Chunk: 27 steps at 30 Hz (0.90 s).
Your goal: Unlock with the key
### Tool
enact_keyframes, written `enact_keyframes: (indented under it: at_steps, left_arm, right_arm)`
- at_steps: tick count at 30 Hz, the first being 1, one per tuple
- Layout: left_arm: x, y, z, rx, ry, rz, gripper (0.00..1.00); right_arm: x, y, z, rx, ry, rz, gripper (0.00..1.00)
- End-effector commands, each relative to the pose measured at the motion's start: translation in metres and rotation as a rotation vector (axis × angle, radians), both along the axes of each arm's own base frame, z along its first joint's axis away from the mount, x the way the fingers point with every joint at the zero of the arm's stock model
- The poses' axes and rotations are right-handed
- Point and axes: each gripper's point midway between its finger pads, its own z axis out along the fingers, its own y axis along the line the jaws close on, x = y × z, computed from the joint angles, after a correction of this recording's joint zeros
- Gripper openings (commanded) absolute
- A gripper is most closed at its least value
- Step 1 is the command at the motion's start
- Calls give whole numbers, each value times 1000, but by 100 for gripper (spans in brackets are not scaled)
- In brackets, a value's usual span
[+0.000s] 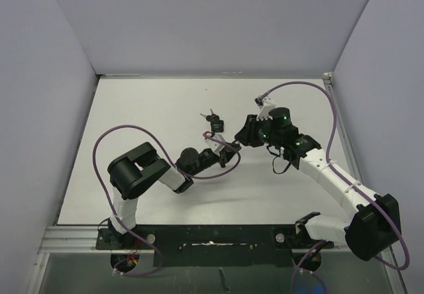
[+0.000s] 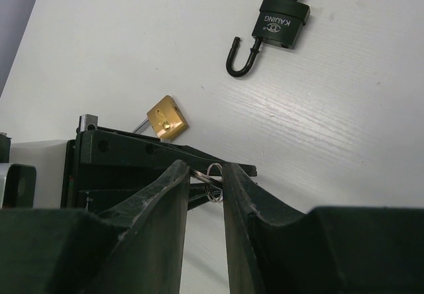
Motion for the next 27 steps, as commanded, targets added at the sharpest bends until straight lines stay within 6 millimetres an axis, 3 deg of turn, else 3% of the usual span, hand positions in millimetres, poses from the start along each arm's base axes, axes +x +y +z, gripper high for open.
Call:
enact_keyframes:
  at_steps: [1,7,16,18,20,22,27]
  left_arm:
    - [3,-2,31,-74,-76,8,8]
    - [2,-1,34,-77,-80,6,0]
    - [-1,1,40,-83,-92,7,0]
    - [-1,3,40,-86,-81,14,0]
    - [-1,5,40,-92,-69,22,0]
    - [-3,8,39,-100,-48,24,0]
    - [-8,15,34,-116,17,19,0]
  right_arm:
    - [8,1,29,47,-75,-12,26]
    - [8,1,28,47,-72,-14,26]
    - [8,0,27,46,-67,-25,27]
    - [9,-3,27,42,-64,-41,36]
    - [10,-6,26,38,-58,-59,53]
    - [11,-8,26,36,-54,-73,64]
    - [13,-14,29,43,-63,-103,72]
